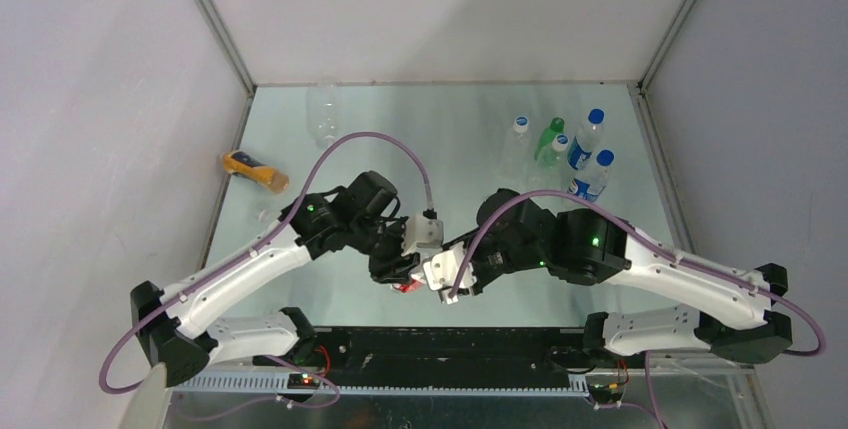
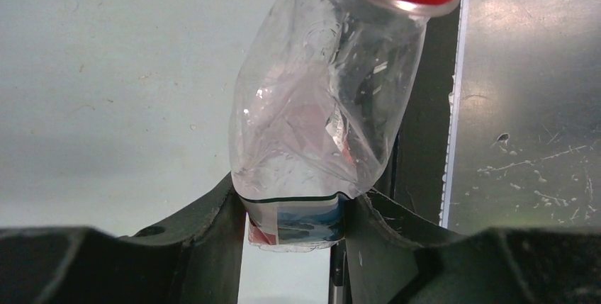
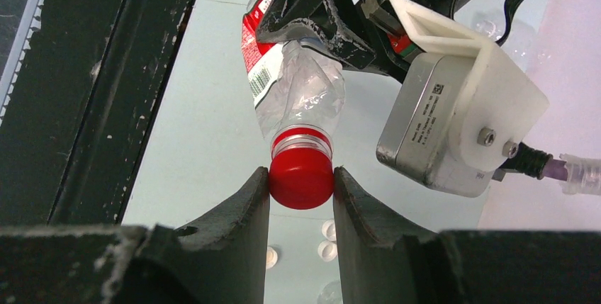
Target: Screw on the bottle caps
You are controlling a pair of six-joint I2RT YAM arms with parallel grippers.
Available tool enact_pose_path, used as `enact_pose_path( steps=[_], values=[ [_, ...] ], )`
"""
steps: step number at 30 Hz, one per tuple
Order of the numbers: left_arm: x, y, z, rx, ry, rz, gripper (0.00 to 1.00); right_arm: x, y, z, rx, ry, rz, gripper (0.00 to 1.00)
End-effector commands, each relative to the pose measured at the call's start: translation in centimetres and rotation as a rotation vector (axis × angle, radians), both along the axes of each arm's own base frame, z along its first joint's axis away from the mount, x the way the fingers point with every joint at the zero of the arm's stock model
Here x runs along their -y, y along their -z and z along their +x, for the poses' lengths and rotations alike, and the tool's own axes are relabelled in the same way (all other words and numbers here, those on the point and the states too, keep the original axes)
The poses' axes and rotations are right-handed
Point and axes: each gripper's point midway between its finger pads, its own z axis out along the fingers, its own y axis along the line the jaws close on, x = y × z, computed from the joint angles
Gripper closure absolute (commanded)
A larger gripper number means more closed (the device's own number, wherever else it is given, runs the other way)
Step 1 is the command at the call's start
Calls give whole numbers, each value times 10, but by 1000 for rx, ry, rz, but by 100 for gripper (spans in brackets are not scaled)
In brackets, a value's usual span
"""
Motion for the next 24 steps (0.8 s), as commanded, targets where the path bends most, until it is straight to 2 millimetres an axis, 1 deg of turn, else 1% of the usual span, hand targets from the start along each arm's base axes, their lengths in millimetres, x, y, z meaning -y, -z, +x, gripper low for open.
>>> enact_pose_path(
  steps=[1, 8, 11, 14, 15, 16, 19, 22, 24],
  values=[
    [19, -30, -3, 32, 78, -114, 82, -10, 0, 5, 34, -24, 3, 87],
    [18, -37, -3, 44, 80, -130, 82, -9, 9, 4, 14, -34, -29, 87],
    [21, -44, 0, 79, 71, -168, 83, -6, 13, 9, -32, 8, -33, 87],
    [22, -46, 4, 102, 52, -185, 87, -5, 12, 10, -102, 47, -11, 88],
    [24, -48, 6, 114, 47, -195, 88, -6, 10, 15, -112, 72, 6, 88],
    [24, -48, 8, 118, 37, -194, 90, -6, 10, 16, -139, 99, 16, 88],
    [28, -54, 13, 138, 17, -224, 93, -9, 7, 23, -187, 161, 54, 88],
    [34, -62, 19, 158, -16, -262, 99, -10, 5, 26, -267, 217, 86, 89],
    [35, -65, 25, 182, -43, -274, 100, -11, 5, 29, -320, 251, 105, 89]
  ],
)
